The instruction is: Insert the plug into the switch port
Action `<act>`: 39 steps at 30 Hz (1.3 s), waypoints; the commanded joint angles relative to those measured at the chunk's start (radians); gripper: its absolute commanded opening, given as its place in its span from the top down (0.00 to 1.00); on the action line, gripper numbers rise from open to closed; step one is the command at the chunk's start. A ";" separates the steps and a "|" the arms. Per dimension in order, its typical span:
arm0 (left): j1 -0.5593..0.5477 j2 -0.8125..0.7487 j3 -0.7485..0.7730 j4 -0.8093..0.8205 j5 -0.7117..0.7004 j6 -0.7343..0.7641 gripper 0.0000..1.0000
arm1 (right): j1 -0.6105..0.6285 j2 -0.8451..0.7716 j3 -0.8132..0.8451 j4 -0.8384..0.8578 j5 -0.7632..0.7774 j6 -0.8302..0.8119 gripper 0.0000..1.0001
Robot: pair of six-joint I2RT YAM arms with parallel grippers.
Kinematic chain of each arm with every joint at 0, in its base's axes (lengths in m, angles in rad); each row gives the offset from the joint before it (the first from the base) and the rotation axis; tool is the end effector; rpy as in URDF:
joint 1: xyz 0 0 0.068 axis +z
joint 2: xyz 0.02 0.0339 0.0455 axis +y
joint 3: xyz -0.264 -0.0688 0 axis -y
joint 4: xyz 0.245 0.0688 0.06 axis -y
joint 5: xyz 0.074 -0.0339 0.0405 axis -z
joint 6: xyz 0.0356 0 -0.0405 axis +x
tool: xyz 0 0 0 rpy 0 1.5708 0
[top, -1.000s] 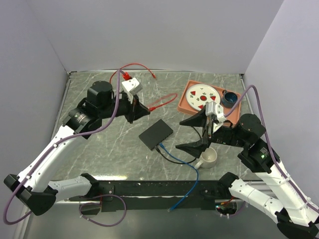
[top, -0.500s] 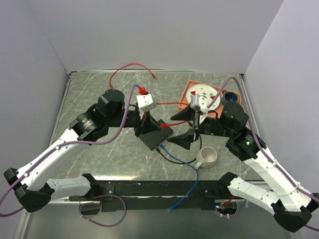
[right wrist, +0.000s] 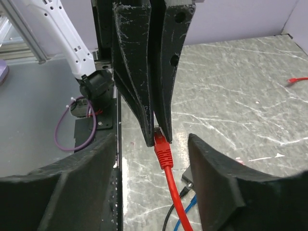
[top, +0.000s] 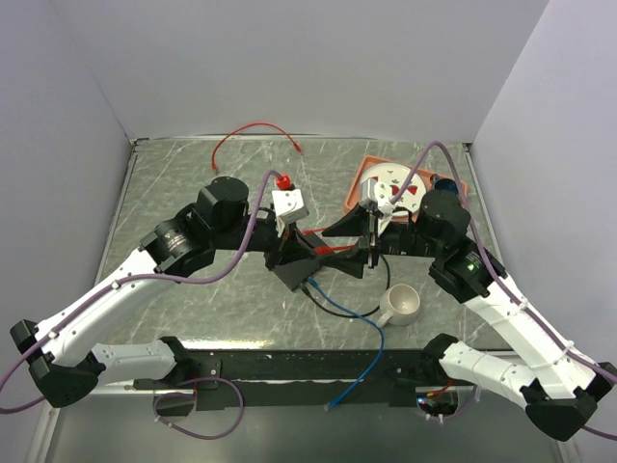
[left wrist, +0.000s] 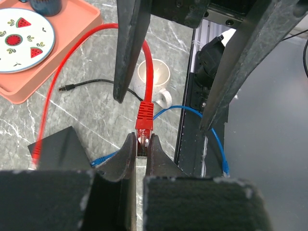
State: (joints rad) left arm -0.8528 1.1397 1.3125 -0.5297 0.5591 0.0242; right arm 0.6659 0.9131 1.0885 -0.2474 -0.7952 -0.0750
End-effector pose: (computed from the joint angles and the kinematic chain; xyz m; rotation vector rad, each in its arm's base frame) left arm 0.1426 -0.1919 0.4182 1.2025 1.6312 -1.0778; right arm 0.1322 0.1362 0.4171 -1.1762 1.2805 1.0894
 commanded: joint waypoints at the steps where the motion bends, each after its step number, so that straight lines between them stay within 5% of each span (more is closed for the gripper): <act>1: -0.008 -0.006 0.031 0.023 0.001 0.023 0.99 | 0.003 0.013 0.044 0.008 -0.022 -0.023 0.34; 15: -0.011 -0.020 0.037 0.028 0.015 0.017 0.99 | 0.003 0.035 0.030 -0.062 -0.038 -0.065 0.63; 21: -0.012 -0.018 0.036 0.030 0.018 0.016 0.99 | 0.004 0.035 0.025 -0.090 -0.024 -0.075 0.92; 26: -0.012 -0.023 0.034 0.033 0.013 0.016 0.99 | 0.003 0.033 0.021 -0.098 -0.033 -0.083 0.75; 34: -0.011 -0.029 0.037 0.027 0.018 0.016 0.99 | 0.004 0.040 0.019 -0.118 -0.045 -0.097 0.61; 36: -0.012 -0.031 0.036 0.027 0.016 0.014 0.99 | 0.003 0.041 0.017 -0.122 -0.038 -0.095 0.62; 39: -0.012 -0.029 0.033 0.031 0.021 0.010 0.99 | 0.003 0.043 0.016 -0.121 -0.033 -0.091 0.76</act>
State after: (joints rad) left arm -0.8635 1.1378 1.3128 -0.5438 0.5713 0.0254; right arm 0.6651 0.9531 1.0882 -0.3687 -0.8246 -0.1627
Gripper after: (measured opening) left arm 0.071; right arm 0.311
